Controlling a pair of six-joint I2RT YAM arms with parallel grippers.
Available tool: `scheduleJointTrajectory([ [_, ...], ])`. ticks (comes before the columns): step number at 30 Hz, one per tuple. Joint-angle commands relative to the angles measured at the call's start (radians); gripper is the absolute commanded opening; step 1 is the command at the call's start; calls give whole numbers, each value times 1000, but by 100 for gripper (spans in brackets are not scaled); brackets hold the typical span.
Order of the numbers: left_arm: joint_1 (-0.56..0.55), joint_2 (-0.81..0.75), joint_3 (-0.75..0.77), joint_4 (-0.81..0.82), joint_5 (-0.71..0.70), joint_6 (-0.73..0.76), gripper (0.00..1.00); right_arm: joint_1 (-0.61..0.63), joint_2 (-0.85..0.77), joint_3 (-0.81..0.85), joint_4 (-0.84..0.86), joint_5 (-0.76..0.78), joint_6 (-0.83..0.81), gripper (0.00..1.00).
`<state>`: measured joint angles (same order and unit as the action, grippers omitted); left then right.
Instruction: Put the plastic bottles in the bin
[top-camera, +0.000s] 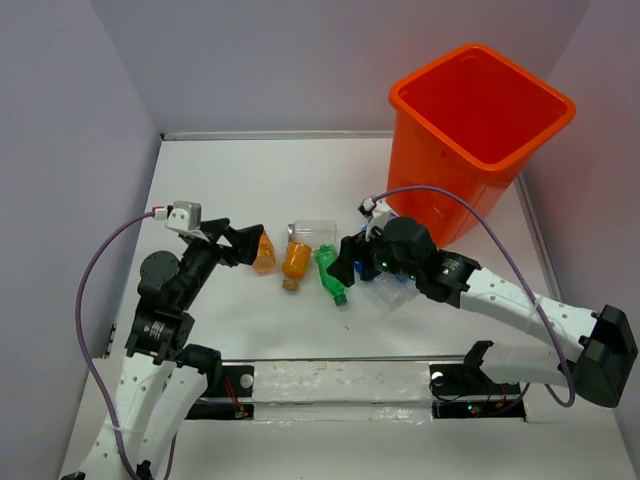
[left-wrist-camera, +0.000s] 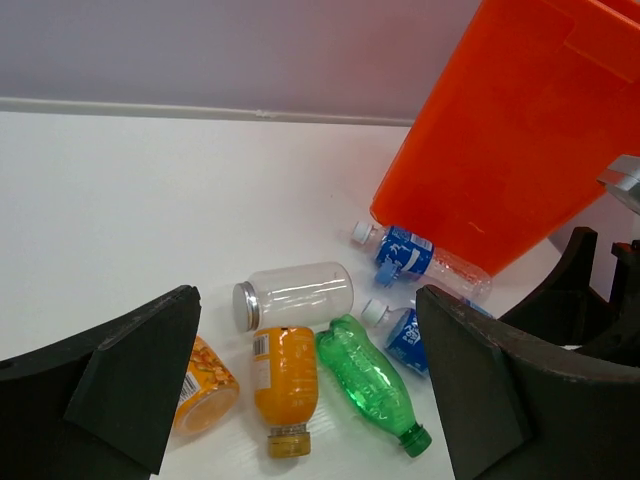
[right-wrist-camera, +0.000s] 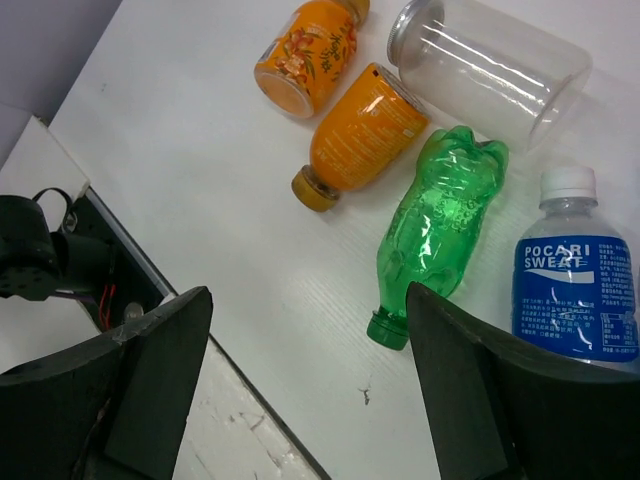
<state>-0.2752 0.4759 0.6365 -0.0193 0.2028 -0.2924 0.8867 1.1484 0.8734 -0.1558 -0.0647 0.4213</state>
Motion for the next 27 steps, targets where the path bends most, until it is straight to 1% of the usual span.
scheduleJointTrajectory([
  [1, 1, 24, 45, 27, 27, 13, 99, 15, 39, 53, -16, 87, -13, 89],
  [5, 1, 43, 48, 21, 33, 19, 99, 15, 88, 70, -40, 109, -19, 93],
  [9, 2, 76, 52, 12, 33, 18, 99, 34, 200, 124, -74, 155, -26, 95],
  [14, 4, 107, 57, -28, -14, 6, 99, 52, 301, 160, -90, 203, -29, 95],
  [17, 2, 160, 68, -57, -49, 6, 99, 52, 364, 180, -91, 224, -36, 94],
  [20, 4, 211, 71, -79, -69, 1, 96, 52, 436, 206, -94, 246, -49, 93],
  [24, 4, 271, 80, -110, -120, -13, 96, 52, 516, 236, -94, 279, -56, 93],
  [27, 4, 323, 83, -128, -147, -31, 98, 52, 577, 263, -97, 335, -67, 93],
])
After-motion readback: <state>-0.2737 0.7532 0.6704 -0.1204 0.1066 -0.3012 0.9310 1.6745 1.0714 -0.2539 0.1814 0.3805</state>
